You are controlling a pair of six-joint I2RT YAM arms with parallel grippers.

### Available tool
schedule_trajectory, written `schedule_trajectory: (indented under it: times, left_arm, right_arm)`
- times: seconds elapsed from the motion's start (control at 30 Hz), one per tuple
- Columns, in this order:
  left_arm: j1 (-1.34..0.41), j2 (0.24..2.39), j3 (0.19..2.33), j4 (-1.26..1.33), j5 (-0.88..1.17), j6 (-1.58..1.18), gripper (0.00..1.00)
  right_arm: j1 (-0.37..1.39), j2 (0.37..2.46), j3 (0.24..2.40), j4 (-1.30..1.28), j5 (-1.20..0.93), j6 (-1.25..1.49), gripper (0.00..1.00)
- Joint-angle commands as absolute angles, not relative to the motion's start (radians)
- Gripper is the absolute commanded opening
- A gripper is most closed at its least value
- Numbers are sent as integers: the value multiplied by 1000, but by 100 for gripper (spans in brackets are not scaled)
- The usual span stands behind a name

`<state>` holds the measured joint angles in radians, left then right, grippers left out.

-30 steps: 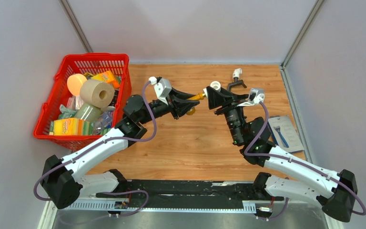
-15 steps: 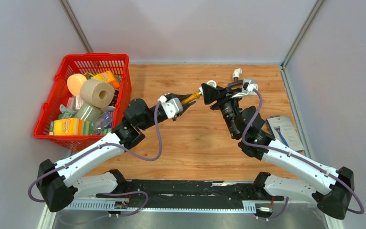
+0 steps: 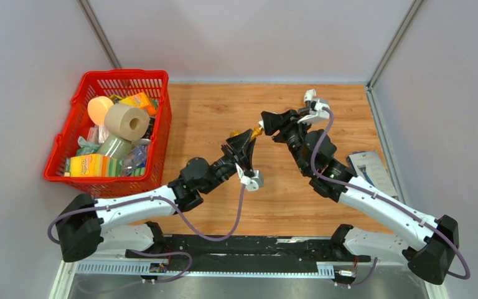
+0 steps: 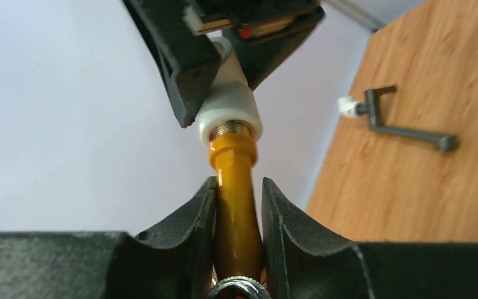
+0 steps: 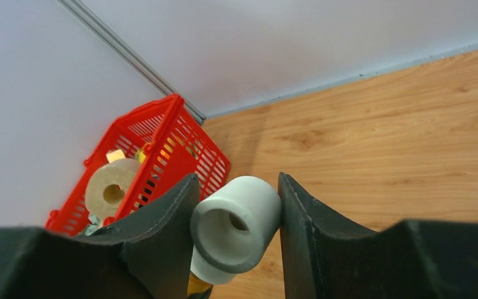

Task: Install the water faucets

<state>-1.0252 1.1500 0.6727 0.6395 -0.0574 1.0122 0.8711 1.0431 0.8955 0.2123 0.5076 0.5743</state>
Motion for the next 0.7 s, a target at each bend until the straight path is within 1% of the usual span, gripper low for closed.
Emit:
schedule_trajectory:
  times: [0.0,0.07,0.23,0.43,0.67]
  left_arm:
    - [-1069,1293,569,825,-201,1414,0]
    - [-1080,1337,546,908,-230,1498,0]
    - [-1092,1379,549,986,-262,1526,0]
    - [-1097,1345,511,1044,-265,1434,0]
    - [-1100,1283,445,1075,-296,1174,0]
  right_arm:
    - [907,1068,972,151,235,643,0]
    - [900,1077,985,118,229,660,0]
    - [891,1103,1014,42,232,683,0]
    - [868,1103,1000,28,233,704,0]
    - [784,1039,956,63,203,703,0]
